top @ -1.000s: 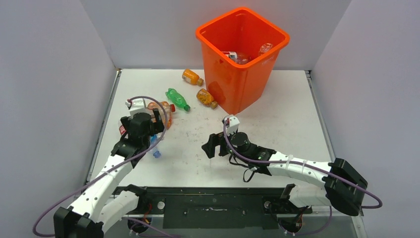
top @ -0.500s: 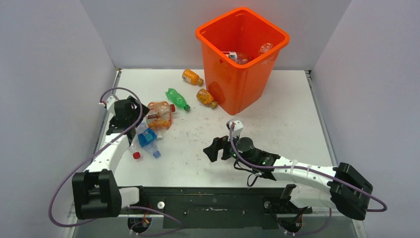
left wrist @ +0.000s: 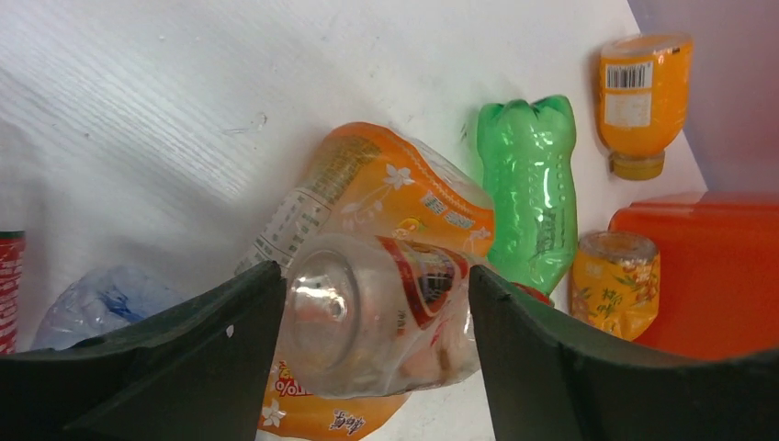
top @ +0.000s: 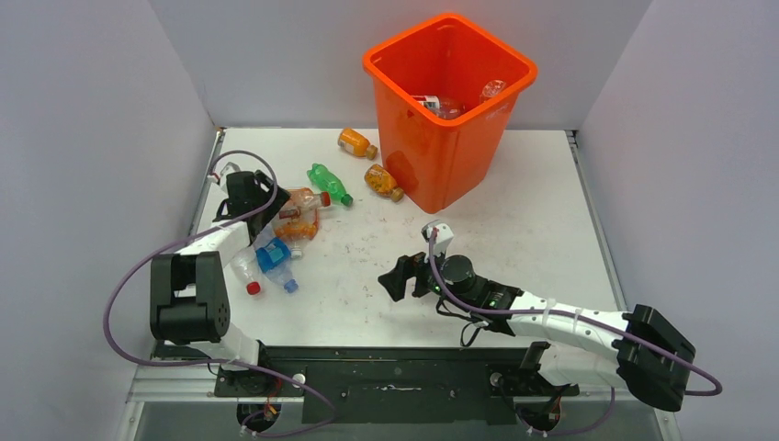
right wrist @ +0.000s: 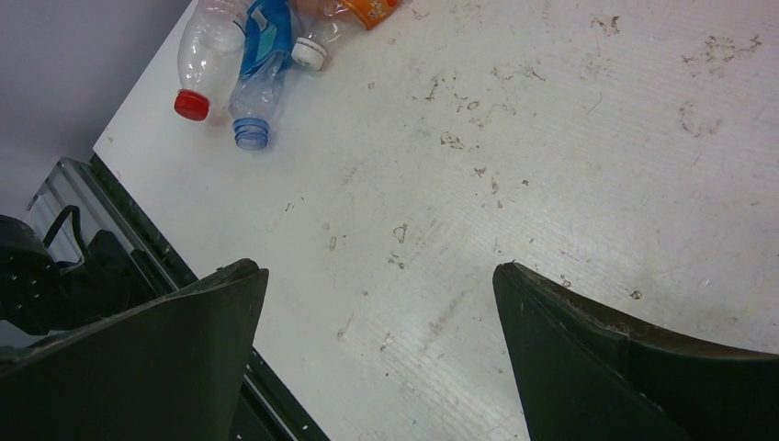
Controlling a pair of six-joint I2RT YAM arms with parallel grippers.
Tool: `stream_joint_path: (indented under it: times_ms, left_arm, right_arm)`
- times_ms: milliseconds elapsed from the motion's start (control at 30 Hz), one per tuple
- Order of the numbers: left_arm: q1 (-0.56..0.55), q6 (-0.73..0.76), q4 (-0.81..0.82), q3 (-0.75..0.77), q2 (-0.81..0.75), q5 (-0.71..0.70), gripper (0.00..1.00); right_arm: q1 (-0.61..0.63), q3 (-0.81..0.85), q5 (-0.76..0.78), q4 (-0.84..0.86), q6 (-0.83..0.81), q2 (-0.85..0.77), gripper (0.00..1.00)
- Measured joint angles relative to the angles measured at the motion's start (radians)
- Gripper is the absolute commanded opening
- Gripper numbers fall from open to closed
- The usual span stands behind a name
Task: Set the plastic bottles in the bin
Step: Pick up the plastic bottle at the center of the board.
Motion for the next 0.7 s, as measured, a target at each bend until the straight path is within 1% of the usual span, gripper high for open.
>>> stream_joint_path:
  times_ms: [167, 333, 400, 533, 567, 700]
  left_arm:
    - [-0.026, 0.023, 0.031, 0.000, 0.003, 0.038, 0.39]
    - [-0.028, 0.024, 0.076, -0.014, -0.001, 0.064, 0.19]
    - [-0.029, 0.023, 0.086, -0.025, -0.012, 0.077, 0.13]
    - [-0.048, 0.027, 0.099, -0.060, -0.069, 0.092, 0.02]
    - [-0.061, 0.027, 0.099, -0.072, -0.089, 0.093, 0.00]
    - [-0.134, 0.031, 0.097, -0.127, -0.188, 0.097, 0.00]
  right_arm:
    - [0.000, 0.000, 0.006, -0.009, -0.010, -0.023, 1.00]
    - [0.000, 0.000, 0.014, -0.014, -0.011, -0.040, 1.00]
    - [0.000, 0.000, 0.016, -0.014, -0.011, -0.045, 1.00]
    - [0.000, 0.000, 0.023, -0.021, -0.010, -0.052, 1.00]
    - [0.000, 0.000, 0.026, -0.022, -0.010, -0.055, 1.00]
    - [0.000, -0.003, 0.034, -0.025, -0.002, -0.079, 1.00]
